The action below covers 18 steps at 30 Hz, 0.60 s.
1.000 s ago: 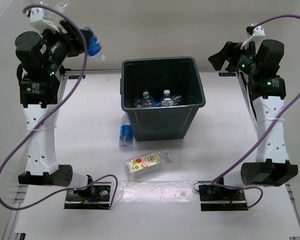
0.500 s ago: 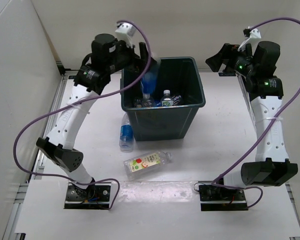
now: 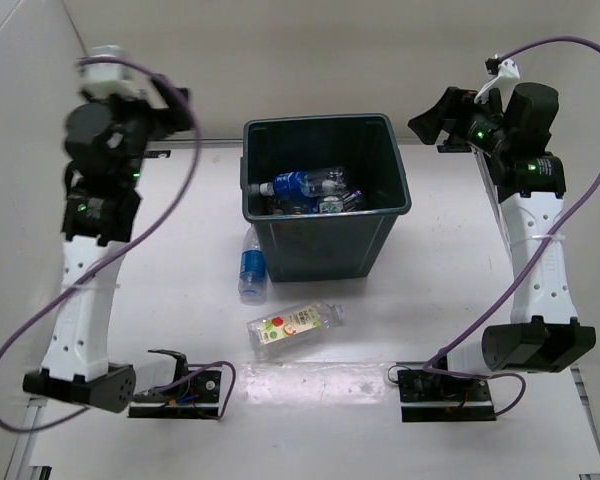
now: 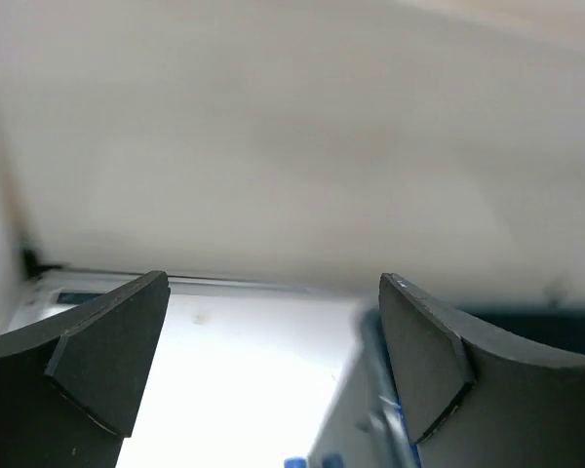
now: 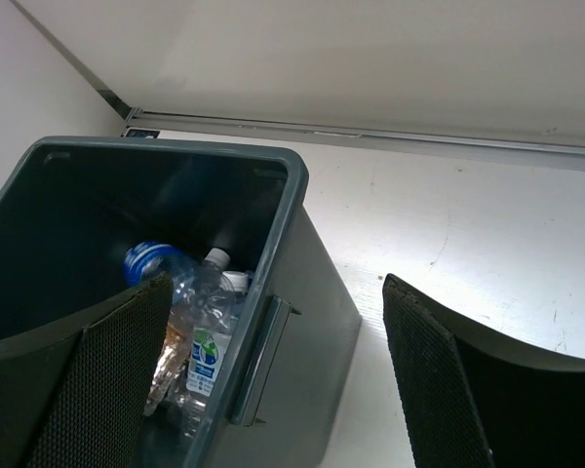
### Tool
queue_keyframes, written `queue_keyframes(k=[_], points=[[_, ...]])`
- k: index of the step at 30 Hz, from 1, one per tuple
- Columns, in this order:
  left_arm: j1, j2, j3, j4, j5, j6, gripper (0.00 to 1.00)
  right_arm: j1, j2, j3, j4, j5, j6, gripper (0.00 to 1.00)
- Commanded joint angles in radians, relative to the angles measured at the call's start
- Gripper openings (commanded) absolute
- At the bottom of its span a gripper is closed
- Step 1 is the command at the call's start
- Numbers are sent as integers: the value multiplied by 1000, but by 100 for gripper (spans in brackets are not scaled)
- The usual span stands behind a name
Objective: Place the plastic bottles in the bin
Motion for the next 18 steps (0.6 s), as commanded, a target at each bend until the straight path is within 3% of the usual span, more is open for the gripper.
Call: queue_keyframes(k=[1, 3, 4, 5, 6, 7, 10, 12, 15, 18], points=[[134, -42, -14, -56, -70, -182, 100, -4, -17, 0, 16, -16, 7, 89], [284, -42, -21, -149, -6, -285, 100, -3, -17, -3, 15, -6, 7, 89], [315, -35, -44, -190, 133, -342, 100, -1, -17, -9, 15, 0, 7, 89], [346, -36, -90, -201, 185, -371, 100, -4, -17, -11, 10, 3, 7, 89], [415, -36, -154, -192, 234, -434, 100, 3, -15, -12, 10, 13, 6, 89], [432, -36, -197, -168, 389, -456, 100, 5, -15, -14, 10, 20, 6, 89], [494, -21, -423, -10, 553, -561, 90, 3, -13, -15, 7, 18, 9, 89], [491, -6, -538, 10, 613, -588, 90, 5, -17, -15, 4, 12, 9, 89], [432, 14, -578, 1, 601, -551, 98, -6, -21, -20, -11, 6, 4, 89], [370, 74, -592, -51, 581, -505, 99, -15, -24, -29, -22, -2, 10, 89]])
